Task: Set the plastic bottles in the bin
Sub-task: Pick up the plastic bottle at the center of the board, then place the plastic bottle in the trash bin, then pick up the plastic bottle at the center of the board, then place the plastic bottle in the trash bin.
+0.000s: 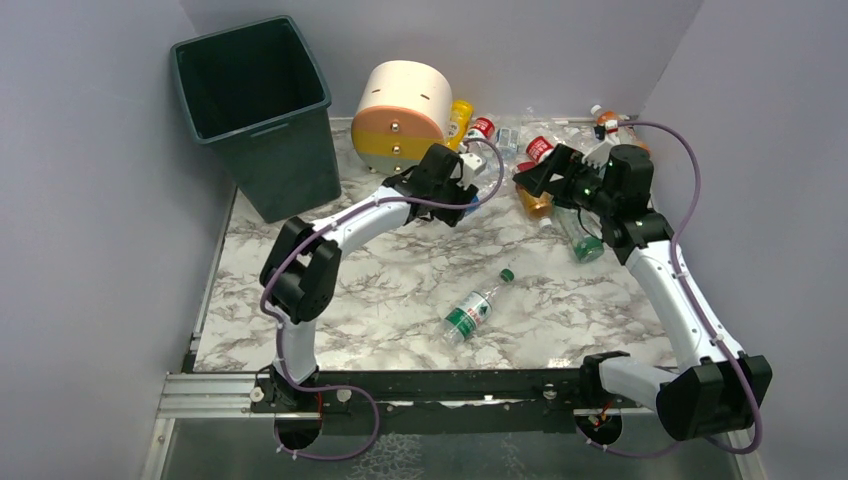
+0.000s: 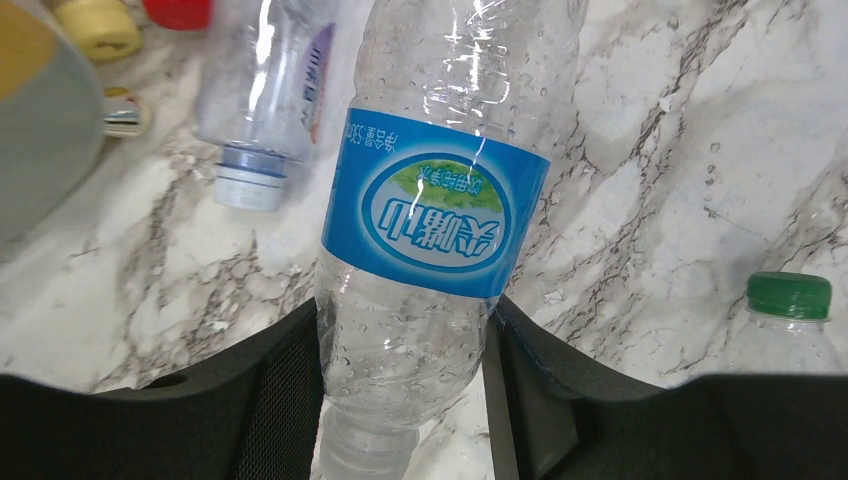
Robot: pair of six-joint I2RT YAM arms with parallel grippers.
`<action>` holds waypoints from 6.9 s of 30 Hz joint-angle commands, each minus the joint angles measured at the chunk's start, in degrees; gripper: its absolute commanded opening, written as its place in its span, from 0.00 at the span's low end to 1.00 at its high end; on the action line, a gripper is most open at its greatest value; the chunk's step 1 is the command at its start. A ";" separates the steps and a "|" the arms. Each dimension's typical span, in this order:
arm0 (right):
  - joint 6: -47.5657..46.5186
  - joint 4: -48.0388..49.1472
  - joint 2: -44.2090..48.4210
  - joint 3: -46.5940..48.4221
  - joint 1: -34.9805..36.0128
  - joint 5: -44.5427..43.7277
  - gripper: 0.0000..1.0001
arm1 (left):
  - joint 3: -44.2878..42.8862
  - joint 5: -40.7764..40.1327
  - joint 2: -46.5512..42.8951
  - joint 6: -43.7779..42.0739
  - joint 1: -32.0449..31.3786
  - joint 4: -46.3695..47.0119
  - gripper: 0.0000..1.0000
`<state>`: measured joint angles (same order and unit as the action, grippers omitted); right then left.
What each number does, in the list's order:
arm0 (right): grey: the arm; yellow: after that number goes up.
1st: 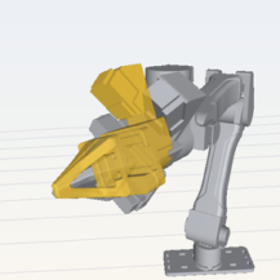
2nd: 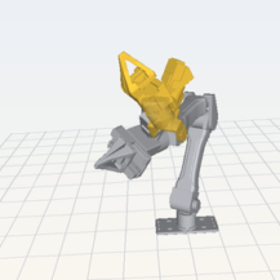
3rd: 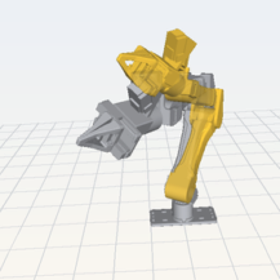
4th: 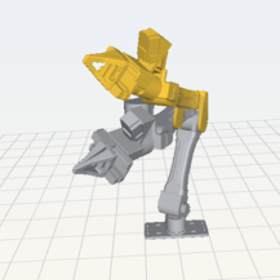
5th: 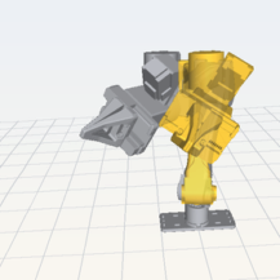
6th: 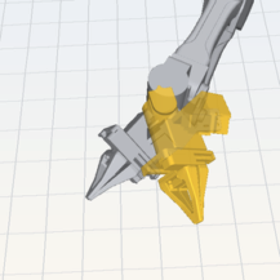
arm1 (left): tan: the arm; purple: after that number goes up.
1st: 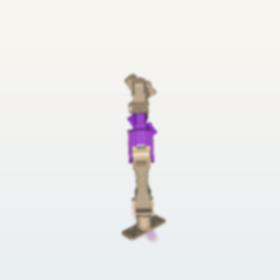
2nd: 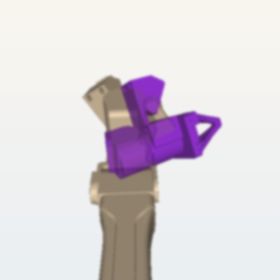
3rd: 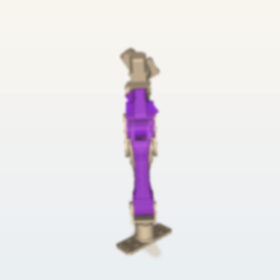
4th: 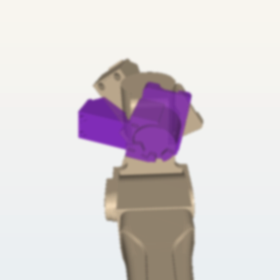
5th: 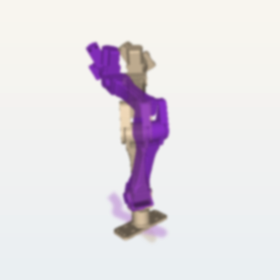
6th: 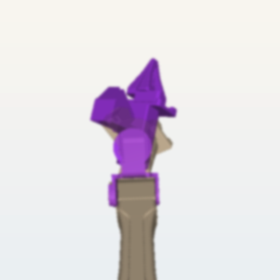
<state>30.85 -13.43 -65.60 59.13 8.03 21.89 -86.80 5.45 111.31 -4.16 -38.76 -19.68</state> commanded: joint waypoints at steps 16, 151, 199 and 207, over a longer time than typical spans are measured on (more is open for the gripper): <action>0.49 -0.22 0.80 2.34 -0.03 0.81 0.98 | -17.86 -4.66 -18.91 1.69 15.50 -6.96 0.51; 0.79 -0.02 1.03 1.44 -0.04 1.66 0.99 | 20.06 -0.62 -9.04 16.90 -23.31 -2.76 0.89; -1.06 -4.68 1.28 3.14 -0.09 -5.37 1.00 | -1.49 -7.07 -21.96 4.30 5.69 -17.20 0.60; -0.97 -4.32 0.16 3.22 -0.09 -4.62 1.00 | -13.40 -4.08 -21.85 2.82 15.78 -18.30 0.62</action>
<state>30.00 -18.15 -64.62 61.78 8.03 15.94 -93.97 -0.93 91.46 0.45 -26.50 -36.93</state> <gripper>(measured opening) 0.996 0.615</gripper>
